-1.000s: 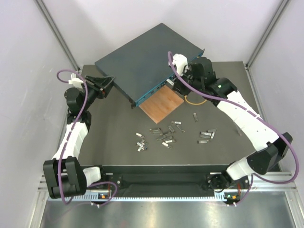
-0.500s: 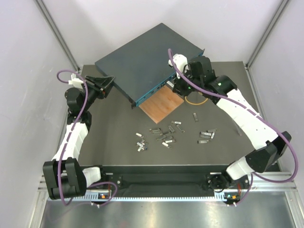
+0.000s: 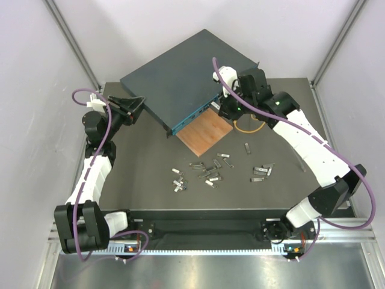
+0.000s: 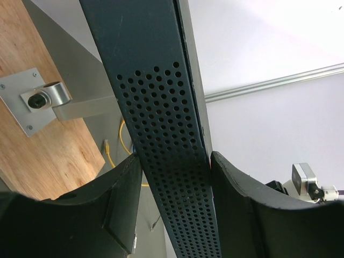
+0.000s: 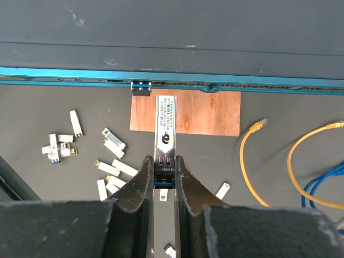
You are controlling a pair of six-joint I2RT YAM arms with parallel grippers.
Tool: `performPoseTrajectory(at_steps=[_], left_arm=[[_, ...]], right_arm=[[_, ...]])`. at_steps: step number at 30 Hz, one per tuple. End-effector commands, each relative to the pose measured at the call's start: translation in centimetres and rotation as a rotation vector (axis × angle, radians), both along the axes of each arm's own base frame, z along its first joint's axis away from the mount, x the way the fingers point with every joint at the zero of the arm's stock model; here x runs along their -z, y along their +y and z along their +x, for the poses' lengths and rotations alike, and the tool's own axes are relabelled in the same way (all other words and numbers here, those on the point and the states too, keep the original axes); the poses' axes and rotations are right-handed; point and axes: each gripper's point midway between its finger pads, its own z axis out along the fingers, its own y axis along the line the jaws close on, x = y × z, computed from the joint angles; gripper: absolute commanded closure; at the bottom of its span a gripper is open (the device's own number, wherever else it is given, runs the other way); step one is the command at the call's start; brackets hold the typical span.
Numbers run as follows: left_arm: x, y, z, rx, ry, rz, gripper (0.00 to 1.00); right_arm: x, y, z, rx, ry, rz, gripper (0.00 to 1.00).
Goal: Insert the plug into the switch port
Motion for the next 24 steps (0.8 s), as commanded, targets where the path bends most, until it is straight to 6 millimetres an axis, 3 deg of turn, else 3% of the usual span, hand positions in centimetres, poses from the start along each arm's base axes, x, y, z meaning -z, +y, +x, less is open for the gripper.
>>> performPoseTrajectory(at_steps=[1, 24], left_arm=[[-2.1, -2.3, -1.3, 0.093, -0.104, 0.072, 1.00], [-2.3, -2.3, -1.0, 0.090, -0.110, 0.070, 1.00]], right_arm=[[-0.6, 1.0, -0.1, -0.006, -0.011, 0.023, 1.00], [-0.6, 1.9, 1.0, -0.007, -0.024, 0.020, 1.00]])
